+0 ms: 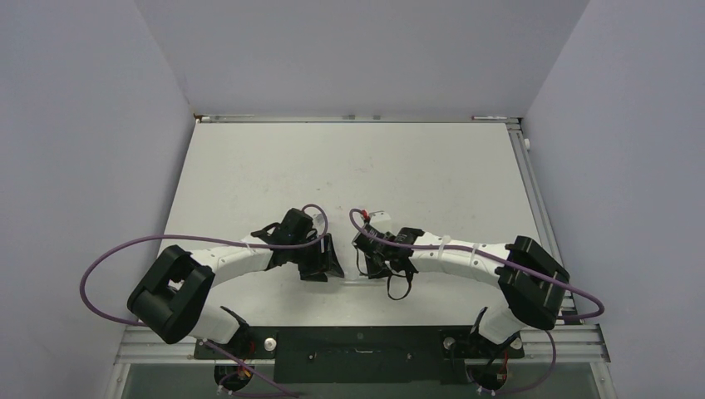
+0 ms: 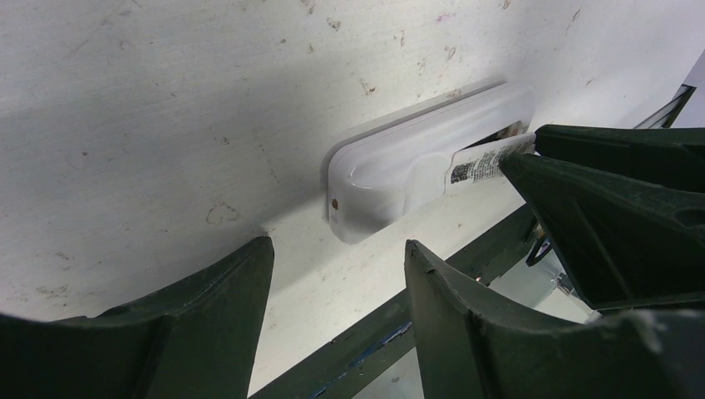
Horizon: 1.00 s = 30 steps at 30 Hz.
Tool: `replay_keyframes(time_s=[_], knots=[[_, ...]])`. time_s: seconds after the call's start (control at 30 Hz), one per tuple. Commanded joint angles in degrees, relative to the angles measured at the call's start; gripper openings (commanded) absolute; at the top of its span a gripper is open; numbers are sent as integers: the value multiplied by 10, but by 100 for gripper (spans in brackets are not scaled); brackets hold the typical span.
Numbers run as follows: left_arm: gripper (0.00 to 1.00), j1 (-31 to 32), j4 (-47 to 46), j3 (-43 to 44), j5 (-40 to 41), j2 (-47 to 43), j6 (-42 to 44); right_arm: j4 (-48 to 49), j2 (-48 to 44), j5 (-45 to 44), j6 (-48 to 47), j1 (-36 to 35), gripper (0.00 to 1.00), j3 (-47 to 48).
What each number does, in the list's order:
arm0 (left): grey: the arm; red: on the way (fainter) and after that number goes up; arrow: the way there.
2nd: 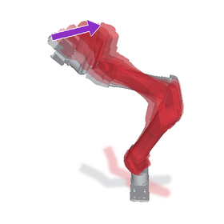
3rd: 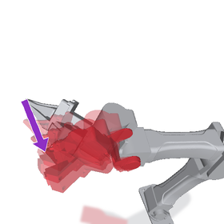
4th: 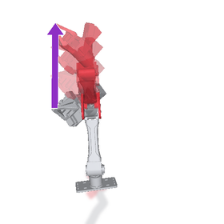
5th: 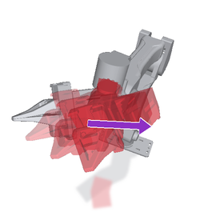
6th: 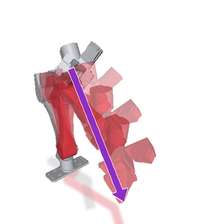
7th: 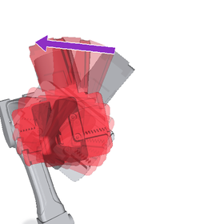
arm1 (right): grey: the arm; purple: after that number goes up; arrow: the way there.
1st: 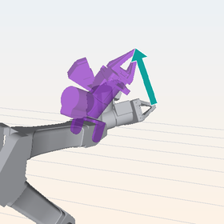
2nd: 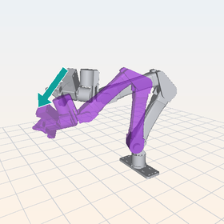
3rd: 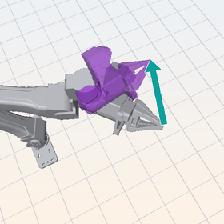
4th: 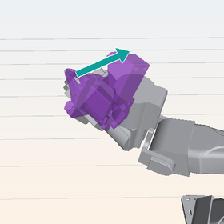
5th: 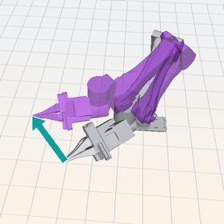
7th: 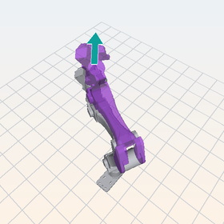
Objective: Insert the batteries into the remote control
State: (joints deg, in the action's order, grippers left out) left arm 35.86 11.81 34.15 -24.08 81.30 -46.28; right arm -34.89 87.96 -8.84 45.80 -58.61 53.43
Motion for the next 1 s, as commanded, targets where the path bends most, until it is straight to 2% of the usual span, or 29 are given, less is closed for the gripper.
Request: replay_keyframes(time_s=[0.0, 0.97], knots=[[56, 2, -20, 18, -4, 1, 2, 13, 4, -7, 9, -6, 26, 5], [56, 2, -21, 16, -10, 1, 6, 24, 27, -1, 10, -26, 23, 18]])
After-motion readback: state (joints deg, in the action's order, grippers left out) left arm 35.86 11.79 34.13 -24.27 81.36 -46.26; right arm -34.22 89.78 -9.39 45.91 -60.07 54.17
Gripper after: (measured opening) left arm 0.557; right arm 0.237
